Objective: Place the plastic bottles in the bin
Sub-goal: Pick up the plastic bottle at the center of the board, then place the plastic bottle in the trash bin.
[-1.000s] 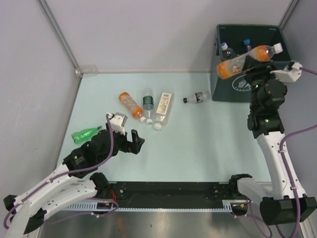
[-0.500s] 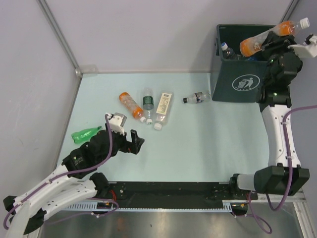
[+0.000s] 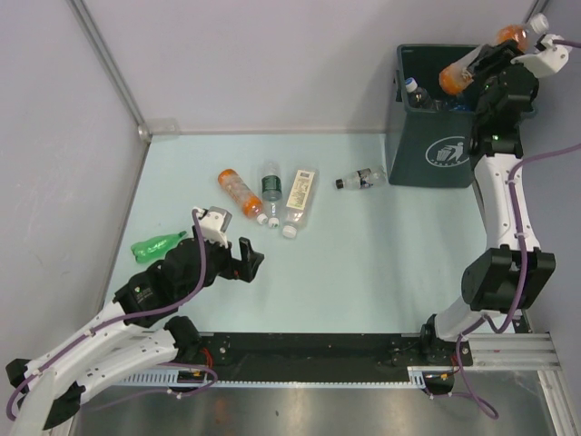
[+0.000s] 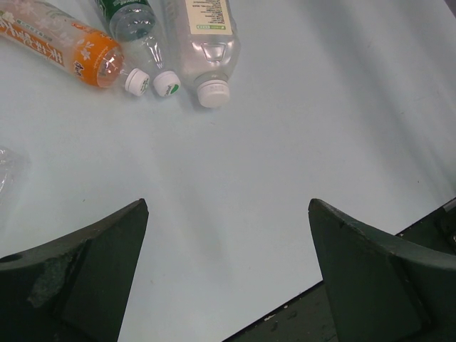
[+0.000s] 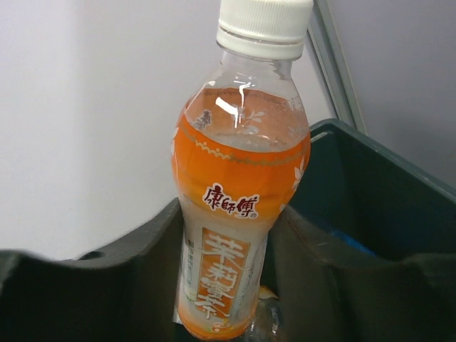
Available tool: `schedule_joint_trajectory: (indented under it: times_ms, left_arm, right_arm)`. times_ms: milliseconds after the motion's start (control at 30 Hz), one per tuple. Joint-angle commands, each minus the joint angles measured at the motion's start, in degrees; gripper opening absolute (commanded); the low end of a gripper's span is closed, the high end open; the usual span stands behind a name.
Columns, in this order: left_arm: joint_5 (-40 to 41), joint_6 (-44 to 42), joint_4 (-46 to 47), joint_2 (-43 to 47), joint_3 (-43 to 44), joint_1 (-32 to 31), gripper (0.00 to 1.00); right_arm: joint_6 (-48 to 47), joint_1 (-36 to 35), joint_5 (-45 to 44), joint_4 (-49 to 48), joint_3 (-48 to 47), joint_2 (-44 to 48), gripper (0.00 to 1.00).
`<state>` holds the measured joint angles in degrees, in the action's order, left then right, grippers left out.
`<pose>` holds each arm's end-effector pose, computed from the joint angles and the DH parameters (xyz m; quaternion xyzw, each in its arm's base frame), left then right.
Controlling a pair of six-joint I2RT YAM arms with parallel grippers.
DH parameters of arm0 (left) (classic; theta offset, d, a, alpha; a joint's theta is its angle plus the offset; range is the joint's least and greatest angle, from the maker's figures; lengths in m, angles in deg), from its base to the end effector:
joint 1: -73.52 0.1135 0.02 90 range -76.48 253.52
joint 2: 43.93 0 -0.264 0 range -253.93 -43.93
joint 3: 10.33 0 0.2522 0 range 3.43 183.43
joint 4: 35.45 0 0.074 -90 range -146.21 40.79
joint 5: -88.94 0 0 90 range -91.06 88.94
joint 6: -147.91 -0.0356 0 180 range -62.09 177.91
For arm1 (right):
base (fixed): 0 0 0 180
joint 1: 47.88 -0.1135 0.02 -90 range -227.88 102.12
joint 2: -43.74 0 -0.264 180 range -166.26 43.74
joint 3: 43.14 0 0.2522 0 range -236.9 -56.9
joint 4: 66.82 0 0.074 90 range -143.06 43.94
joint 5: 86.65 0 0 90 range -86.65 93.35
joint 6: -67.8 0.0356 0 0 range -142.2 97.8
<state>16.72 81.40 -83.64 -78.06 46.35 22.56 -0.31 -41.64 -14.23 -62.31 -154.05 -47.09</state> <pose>0.0914 -0.0954 0.3116 0.1186 0.8318 -0.2142 0.4981 0.3613 -0.0503 0.4930 0.2633 0.5502 0.0156 0.7923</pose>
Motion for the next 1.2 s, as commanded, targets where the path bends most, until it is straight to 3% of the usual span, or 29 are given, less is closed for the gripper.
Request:
schedule_joint_trajectory:
  times_ms: [0,33,100,500,800,1167]
  left_arm:
    - [0.9,0.1,0.9,-0.1,0.2,0.3,1.0]
    - [1.0,0.1,0.8,-0.2,0.2,0.3,1.0]
    - [1.1,0.0,0.9,-0.4,0.3,0.3,1.0]
    - [1.1,0.0,0.8,-1.6,0.9,0.2,1.0]
    - [3.0,1.3,0.2,-2.0,0.7,0.2,1.0]
    - [0.7,2.6,5.2,-7.8,1.6,0.3,1.0]
  right_arm:
    - [-3.6,0.3,-1.9,0.0,-5.5,-3.0,0.71]
    - [-3.8,0.3,-1.9,0.8,-5.9,-3.3,0.91]
    - [-4.0,0.3,-1.6,1.8,-6.7,-3.5,1.0]
    - [-1.6,0.3,4.7,9.3,-9.4,3.2,1.0]
    - [4.7,-0.4,15.6,17.0,2.5,16.0,1.0]
    - [0.4,-17.2,14.4,27.8,13.5,25.0,1.0]
